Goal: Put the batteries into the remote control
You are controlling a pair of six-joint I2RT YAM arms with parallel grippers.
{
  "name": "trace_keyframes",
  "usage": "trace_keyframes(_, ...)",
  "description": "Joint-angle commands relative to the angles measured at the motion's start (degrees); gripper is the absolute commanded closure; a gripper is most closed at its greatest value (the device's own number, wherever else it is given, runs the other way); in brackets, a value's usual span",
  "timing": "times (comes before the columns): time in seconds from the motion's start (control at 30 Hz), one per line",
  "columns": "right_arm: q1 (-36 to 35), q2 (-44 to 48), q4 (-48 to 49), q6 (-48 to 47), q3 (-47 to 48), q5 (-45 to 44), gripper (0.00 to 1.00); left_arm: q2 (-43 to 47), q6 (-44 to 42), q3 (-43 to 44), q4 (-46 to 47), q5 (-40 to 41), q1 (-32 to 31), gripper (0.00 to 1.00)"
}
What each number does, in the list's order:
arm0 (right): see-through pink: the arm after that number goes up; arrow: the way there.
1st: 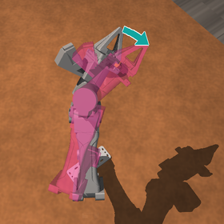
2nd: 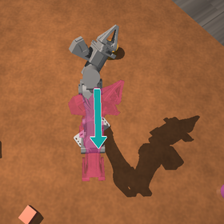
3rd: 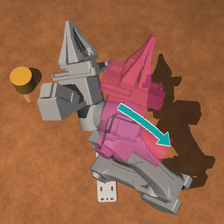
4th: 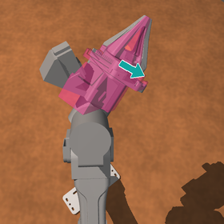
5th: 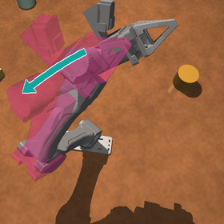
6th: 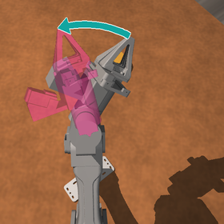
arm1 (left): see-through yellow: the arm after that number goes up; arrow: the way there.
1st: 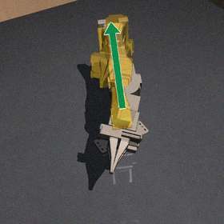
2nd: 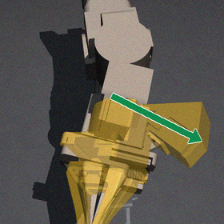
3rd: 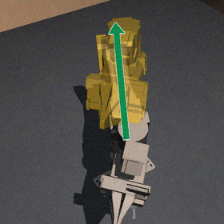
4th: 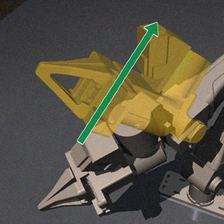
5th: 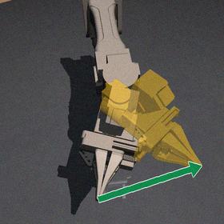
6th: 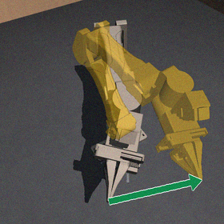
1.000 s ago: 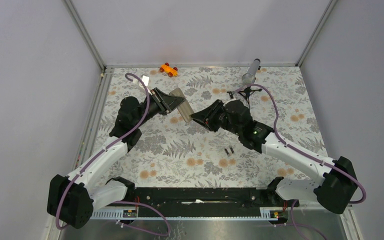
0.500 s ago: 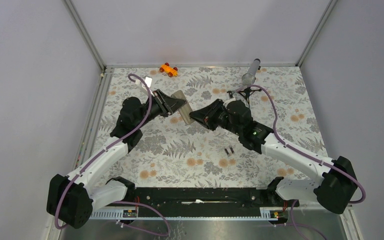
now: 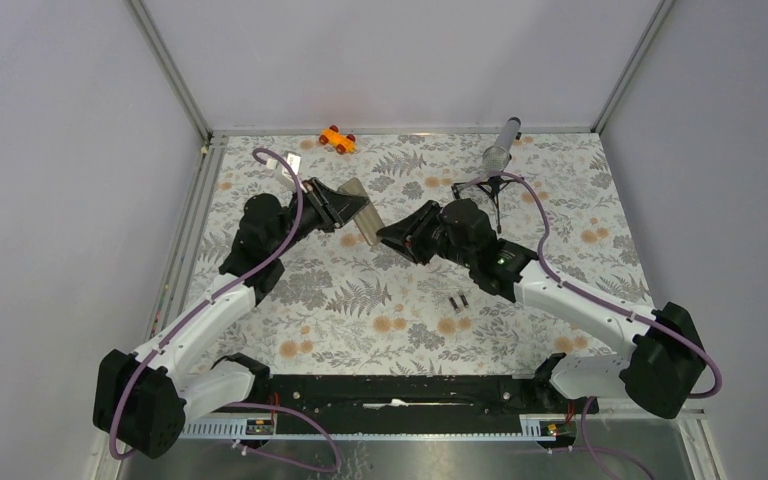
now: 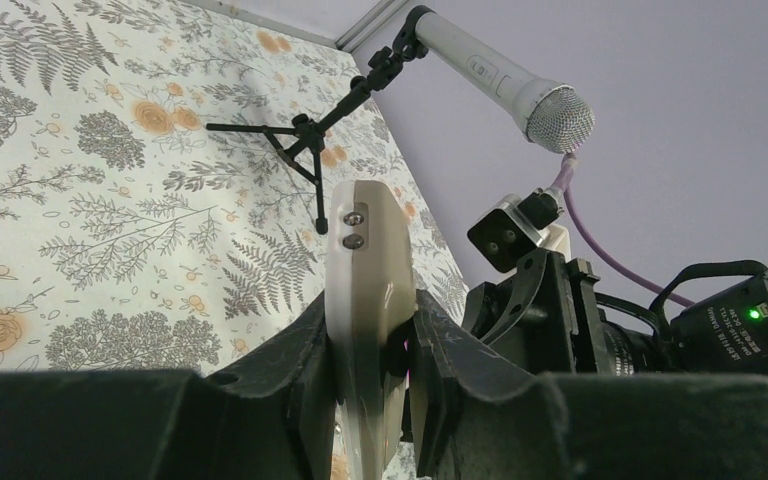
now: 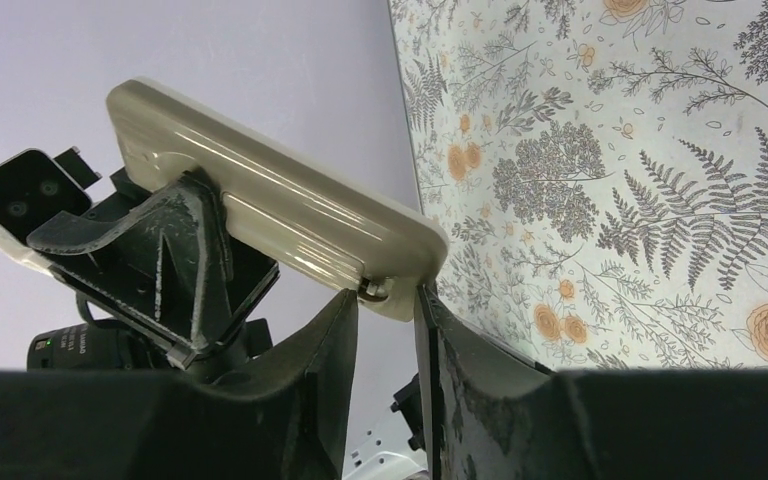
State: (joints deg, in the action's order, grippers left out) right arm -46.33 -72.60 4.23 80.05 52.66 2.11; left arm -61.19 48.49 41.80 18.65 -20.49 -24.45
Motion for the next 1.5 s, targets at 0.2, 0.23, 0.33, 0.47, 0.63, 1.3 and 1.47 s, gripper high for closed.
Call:
trace_keyframes(0.2, 0.18, -1.30, 4.91, -0.33, 3.17, -1.82, 0.82, 1.33, -1.30, 1.36, 3.12, 0.12, -0.16, 1.00)
trace_keyframes(0.23, 0.21, -1.09, 5.06, -0.27, 3.07, -1.80, 0.82, 1.33, -1.49, 1.35, 2.88, 0.23, -0.16, 1.00)
trace_keyframes(0.33, 0.18, -0.15, 5.85, -0.11, 2.55, -1.83, 0.74, 1.33, -2.39, 1.22, 2.09, 0.63, -0.16, 1.00)
trace_keyframes(0.47, 0.26, 0.66, 4.24, -0.16, 2.98, -3.80, 0.66, 1.42, -2.80, 0.87, 1.55, 1.15, -0.16, 1.00)
trace_keyframes(0.63, 0.20, -0.39, 3.80, 1.00, 2.45, -3.09, 0.62, 1.40, -2.53, 0.74, 1.90, 1.34, -0.16, 1.00)
trace_keyframes(1.3, 0.18, -5.16, 2.90, 3.83, 4.05, -0.55, 0.69, 1.74, -0.69, -0.60, 3.61, 1.32, -0.16, 1.00)
trace_keyframes(1.47, 0.18, -6.29, -0.20, 3.86, 5.85, -1.81, 0.70, 2.89, 1.04, -1.42, 4.72, 0.74, -0.16, 1.00)
